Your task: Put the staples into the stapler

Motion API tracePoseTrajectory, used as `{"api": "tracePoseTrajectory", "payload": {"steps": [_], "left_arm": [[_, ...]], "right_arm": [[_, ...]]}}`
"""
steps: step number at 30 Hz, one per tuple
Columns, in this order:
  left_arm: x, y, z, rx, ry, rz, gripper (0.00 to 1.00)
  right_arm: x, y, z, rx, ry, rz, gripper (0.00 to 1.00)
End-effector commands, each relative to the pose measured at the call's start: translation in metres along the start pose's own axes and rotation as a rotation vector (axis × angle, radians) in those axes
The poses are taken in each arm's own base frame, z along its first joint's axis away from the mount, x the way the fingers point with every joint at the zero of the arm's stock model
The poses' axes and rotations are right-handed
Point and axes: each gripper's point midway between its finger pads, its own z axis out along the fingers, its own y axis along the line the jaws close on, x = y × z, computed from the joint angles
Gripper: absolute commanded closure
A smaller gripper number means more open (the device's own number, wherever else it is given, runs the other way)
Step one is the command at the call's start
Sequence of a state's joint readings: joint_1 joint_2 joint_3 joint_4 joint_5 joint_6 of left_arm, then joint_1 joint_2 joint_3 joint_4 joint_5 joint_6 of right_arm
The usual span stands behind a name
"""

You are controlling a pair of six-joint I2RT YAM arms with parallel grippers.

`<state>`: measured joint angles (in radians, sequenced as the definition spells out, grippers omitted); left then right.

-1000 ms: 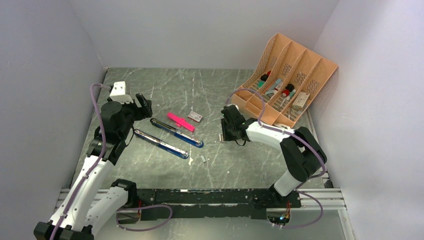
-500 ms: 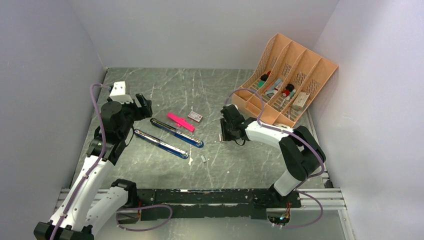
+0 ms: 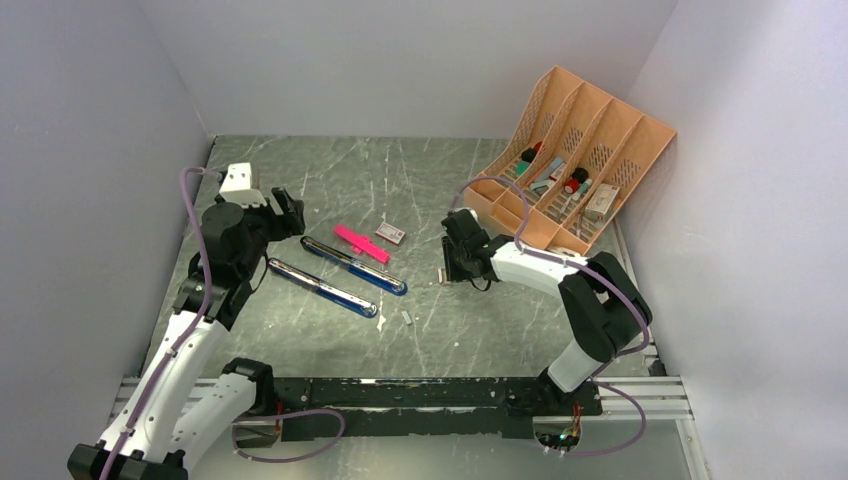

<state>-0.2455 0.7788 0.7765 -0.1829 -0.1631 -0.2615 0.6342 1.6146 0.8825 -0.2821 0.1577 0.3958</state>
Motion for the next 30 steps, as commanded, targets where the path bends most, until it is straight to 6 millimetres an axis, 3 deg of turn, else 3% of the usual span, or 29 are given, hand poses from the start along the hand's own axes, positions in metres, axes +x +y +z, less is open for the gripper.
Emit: {"api": "tracePoseTrajectory", "payload": {"steps": [1, 21, 30], "left_arm": [[-0.011, -0.003, -0.001, 0.02, -0.037, -0.004, 0.2], [-0.011, -0.003, 0.0, 0.021, -0.037, -0.003, 0.2], [-0.011, -0.003, -0.001, 0.021, -0.038, -0.003, 0.2]], "right_arm": [[-0.006, -0.004, 0.0, 0.024, -0.005, 0.007, 0.62], [0.002, 0.007, 0.007, -0.034, 0.035, -0.006, 0.62], [0.001, -0.001, 0.007, 0.013, 0.037, -0.002, 0.62]]}}
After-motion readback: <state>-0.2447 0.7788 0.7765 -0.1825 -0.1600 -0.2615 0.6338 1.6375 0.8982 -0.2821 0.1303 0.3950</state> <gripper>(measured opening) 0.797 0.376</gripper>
